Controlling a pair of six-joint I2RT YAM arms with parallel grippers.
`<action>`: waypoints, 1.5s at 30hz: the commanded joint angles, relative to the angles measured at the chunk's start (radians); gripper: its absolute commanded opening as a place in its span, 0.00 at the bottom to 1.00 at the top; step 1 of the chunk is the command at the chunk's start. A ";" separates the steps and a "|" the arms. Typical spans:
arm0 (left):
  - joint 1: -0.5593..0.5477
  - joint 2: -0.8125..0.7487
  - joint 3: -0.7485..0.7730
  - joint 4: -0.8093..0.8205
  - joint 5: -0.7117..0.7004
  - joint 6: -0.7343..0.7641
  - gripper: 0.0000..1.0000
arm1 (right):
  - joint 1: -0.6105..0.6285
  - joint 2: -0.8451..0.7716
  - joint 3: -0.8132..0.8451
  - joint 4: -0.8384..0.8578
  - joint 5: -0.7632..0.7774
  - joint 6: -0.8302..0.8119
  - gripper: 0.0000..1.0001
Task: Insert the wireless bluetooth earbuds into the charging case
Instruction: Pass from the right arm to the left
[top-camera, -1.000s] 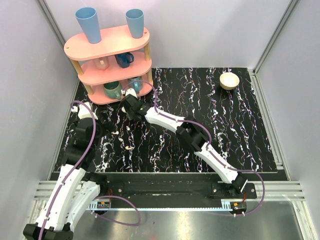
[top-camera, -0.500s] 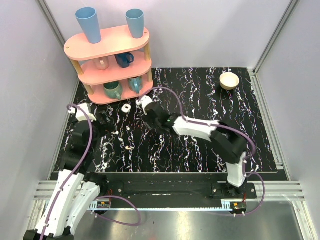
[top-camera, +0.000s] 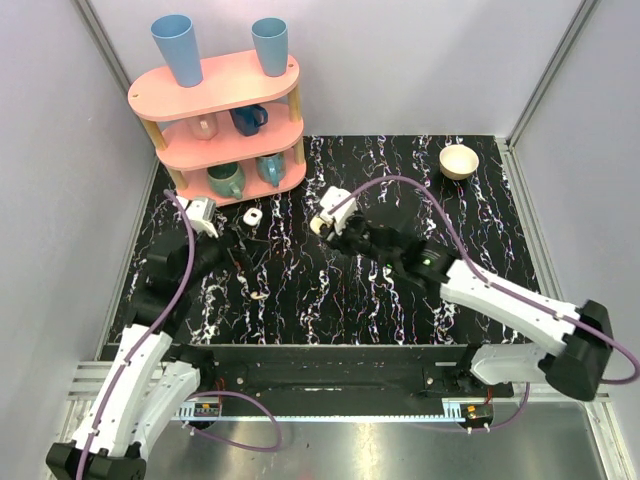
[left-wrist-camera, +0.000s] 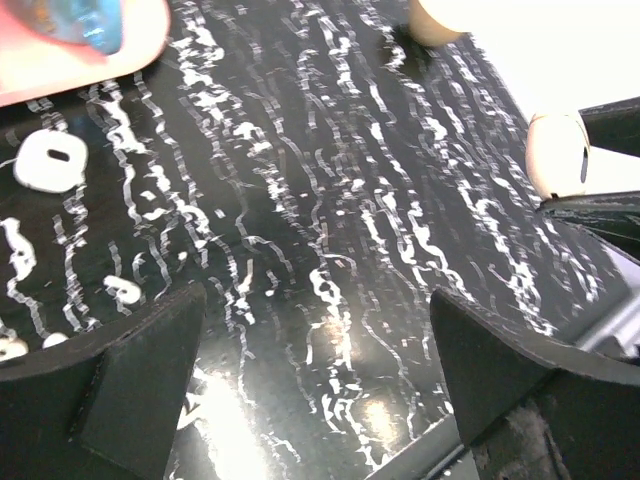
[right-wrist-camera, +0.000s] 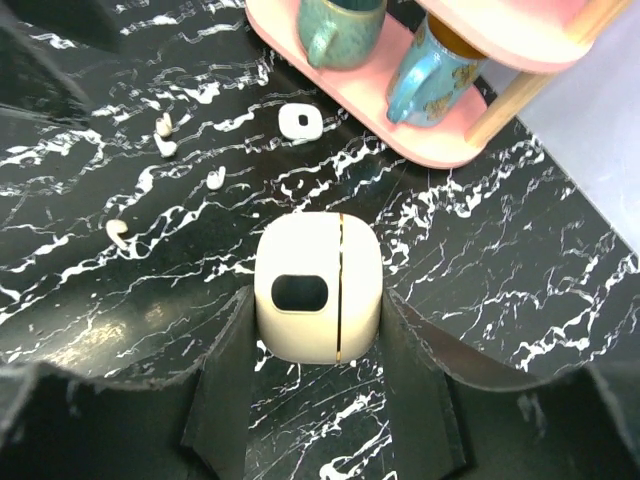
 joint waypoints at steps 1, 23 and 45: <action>0.000 0.047 0.114 0.112 0.225 0.001 0.99 | -0.003 -0.132 0.015 -0.078 -0.113 -0.071 0.00; -0.100 0.265 0.174 0.384 0.564 -0.234 0.93 | -0.002 -0.209 -0.054 -0.100 -0.251 -0.245 0.00; -0.185 0.457 0.200 0.491 0.614 -0.333 0.75 | -0.002 -0.179 -0.067 -0.024 -0.279 -0.244 0.00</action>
